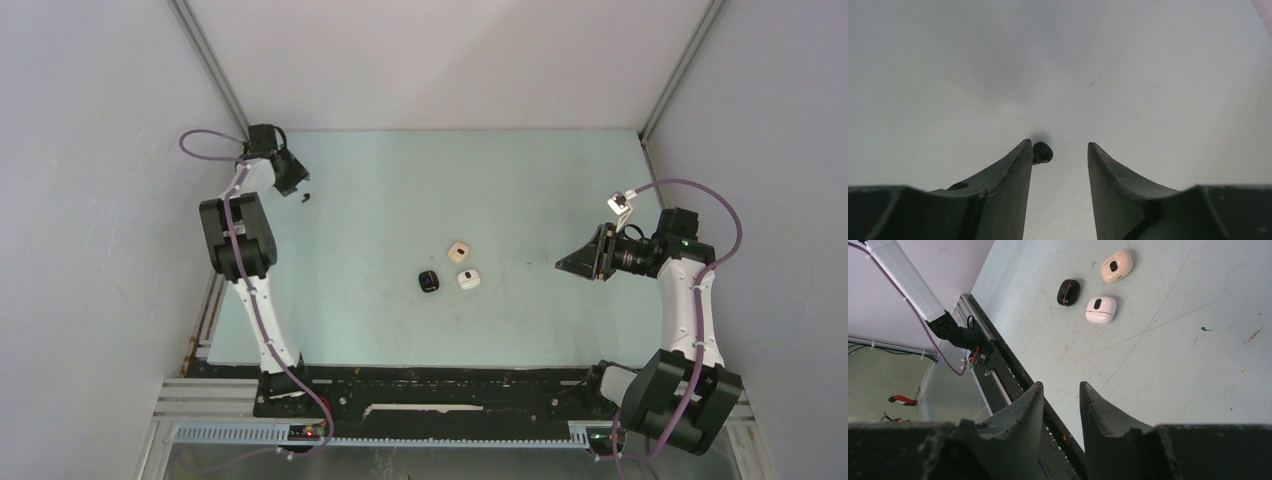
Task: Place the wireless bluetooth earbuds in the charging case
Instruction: Move the earbud to the center of the board.
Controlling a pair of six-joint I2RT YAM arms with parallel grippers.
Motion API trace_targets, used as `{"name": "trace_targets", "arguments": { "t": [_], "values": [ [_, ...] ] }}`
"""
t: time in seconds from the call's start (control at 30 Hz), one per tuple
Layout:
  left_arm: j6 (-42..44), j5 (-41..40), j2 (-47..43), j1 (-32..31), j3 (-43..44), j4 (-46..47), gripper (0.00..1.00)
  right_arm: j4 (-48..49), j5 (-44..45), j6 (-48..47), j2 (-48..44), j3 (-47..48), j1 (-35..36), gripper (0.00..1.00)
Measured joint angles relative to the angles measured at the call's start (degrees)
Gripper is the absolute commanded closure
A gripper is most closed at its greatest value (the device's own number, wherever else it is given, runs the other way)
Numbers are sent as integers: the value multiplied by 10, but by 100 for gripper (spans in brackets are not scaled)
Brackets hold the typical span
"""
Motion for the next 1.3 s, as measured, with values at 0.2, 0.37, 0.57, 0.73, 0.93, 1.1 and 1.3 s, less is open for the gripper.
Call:
{"name": "trace_targets", "arguments": {
  "t": [0.2,0.37,0.57,0.73,0.93,1.1,1.3],
  "values": [
    [-3,15,26,5,12,-23,48,0,0,0,0,0,0,65],
    [-5,39,50,7,48,-42,49,0,0,0,0,1,0,65],
    [-15,70,70,7,68,-51,53,0,2,0,0,1,-1,65],
    [-18,78,66,7,52,-39,52,0,2,-1,0,1,-4,65],
    [-18,84,33,7,-4,-20,52,-2,2,-4,0,1,-4,65],
    [-18,83,-9,3,-70,-14,53,-2,2,-6,-10,1,-6,65],
    [-9,77,-33,-16,-102,-24,58,-4,2,-11,-30,1,-10,65]
  ]
}}
